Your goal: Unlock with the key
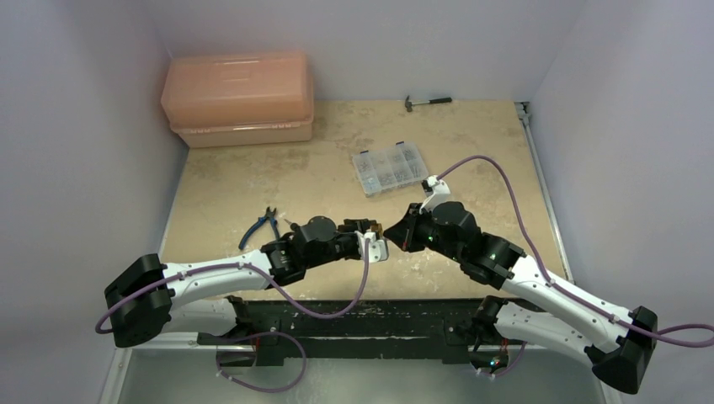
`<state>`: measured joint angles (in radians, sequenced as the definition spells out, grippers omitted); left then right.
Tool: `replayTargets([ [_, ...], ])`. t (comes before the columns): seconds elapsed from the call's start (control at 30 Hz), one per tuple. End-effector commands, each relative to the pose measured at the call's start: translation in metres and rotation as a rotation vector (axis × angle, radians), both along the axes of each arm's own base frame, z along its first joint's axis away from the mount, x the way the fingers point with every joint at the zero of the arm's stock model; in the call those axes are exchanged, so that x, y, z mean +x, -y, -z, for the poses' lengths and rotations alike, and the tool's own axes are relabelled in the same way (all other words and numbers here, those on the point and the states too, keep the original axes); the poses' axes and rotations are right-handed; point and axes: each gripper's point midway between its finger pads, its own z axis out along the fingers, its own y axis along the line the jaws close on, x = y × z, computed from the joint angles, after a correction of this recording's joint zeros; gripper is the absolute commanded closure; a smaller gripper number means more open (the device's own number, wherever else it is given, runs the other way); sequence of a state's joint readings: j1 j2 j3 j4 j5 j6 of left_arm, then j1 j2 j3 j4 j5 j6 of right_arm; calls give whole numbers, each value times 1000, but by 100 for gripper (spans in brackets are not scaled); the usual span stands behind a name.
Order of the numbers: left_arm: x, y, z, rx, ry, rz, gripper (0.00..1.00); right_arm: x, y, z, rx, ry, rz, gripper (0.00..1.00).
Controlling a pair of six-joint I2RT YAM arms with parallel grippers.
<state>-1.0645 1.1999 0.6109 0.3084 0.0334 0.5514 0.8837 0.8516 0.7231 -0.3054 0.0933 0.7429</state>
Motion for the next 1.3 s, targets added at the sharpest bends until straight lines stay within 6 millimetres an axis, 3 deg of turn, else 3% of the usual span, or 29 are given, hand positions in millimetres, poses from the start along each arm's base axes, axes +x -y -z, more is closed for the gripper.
replayTargets([
  [0.0,-6,11,-34,-81,82,44,100,-2,-5,-6,5,-6,-21,100],
  [0.57,-18,13,-33,-59,106,96,100,2,-6,3,-70,-17,-34,100],
  [0.7,-22,15,-29,-29,103,134,100,0,-15,-1,-63,42,-118,100],
  [0.9,-25,17,-28,-19,94,154,100,1,-14,0,-117,78,-156,100],
  [1.27,-18,13,-36,-63,107,102,100,3,-6,23,45,-223,155,100],
])
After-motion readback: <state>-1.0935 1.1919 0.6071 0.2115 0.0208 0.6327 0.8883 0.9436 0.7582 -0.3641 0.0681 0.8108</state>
